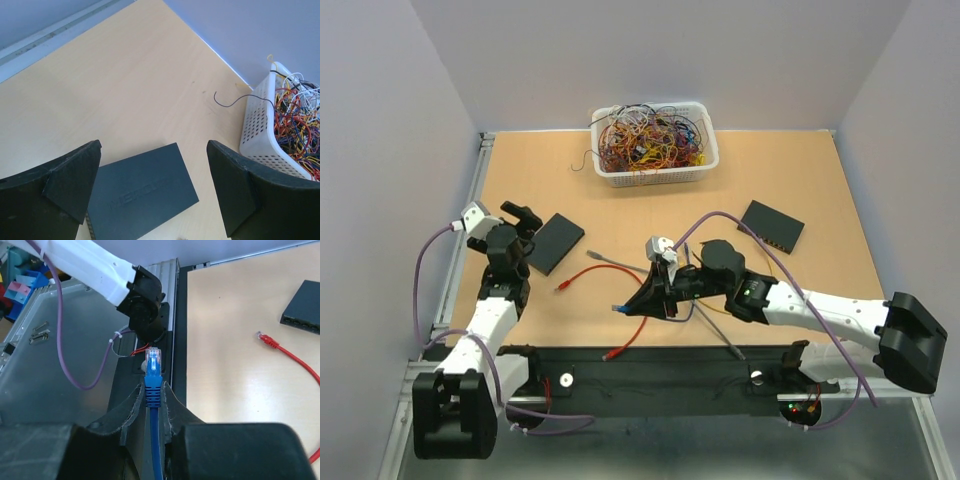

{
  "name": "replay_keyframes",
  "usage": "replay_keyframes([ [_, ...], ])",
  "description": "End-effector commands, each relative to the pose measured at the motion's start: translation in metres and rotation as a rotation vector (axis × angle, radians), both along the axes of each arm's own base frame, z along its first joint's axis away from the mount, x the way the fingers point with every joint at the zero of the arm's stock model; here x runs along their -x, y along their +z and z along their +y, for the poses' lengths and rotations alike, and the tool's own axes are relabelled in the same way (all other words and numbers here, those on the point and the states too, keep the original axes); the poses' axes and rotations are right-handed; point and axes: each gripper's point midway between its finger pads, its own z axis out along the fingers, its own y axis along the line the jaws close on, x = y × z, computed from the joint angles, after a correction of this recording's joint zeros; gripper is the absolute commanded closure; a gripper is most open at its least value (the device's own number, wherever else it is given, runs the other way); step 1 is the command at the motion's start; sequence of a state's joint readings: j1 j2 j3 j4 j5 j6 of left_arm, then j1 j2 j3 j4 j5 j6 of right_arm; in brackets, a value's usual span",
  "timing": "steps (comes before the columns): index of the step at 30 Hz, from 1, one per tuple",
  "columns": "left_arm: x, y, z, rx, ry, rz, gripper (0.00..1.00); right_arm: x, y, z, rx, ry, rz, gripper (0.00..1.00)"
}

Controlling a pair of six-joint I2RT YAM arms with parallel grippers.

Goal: Insert the plug into the switch port

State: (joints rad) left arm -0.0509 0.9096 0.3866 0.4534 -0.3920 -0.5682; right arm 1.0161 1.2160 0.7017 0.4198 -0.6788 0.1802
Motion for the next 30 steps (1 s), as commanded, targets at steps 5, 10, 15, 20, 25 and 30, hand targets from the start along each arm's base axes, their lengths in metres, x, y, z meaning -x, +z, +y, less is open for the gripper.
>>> replay_keyframes([
  [5,-0.029,-0.012,0.001,0.105,-0.103,-0.018,0.01,-0.011,-0.009,0.005,-0.001,-0.068,-0.010,0.99],
  [10,-0.051,-0.030,0.004,0.121,-0.136,0.045,0.01,-0.020,-0.027,0.012,0.056,-0.091,0.015,1.00],
  [15,-0.064,-0.056,0.001,0.179,-0.187,0.102,0.01,-0.025,-0.030,0.016,0.069,-0.109,0.025,1.00],
  [20,-0.067,-0.071,-0.007,0.236,-0.242,0.134,0.02,-0.034,-0.037,0.015,0.091,-0.162,0.022,0.99],
  [25,-0.065,-0.085,-0.022,0.298,-0.302,0.153,0.03,-0.042,-0.045,0.016,0.122,-0.204,0.024,0.99],
  [30,-0.068,-0.088,-0.038,0.357,-0.376,0.134,0.07,-0.050,-0.055,0.015,0.148,-0.243,0.019,0.99],
])
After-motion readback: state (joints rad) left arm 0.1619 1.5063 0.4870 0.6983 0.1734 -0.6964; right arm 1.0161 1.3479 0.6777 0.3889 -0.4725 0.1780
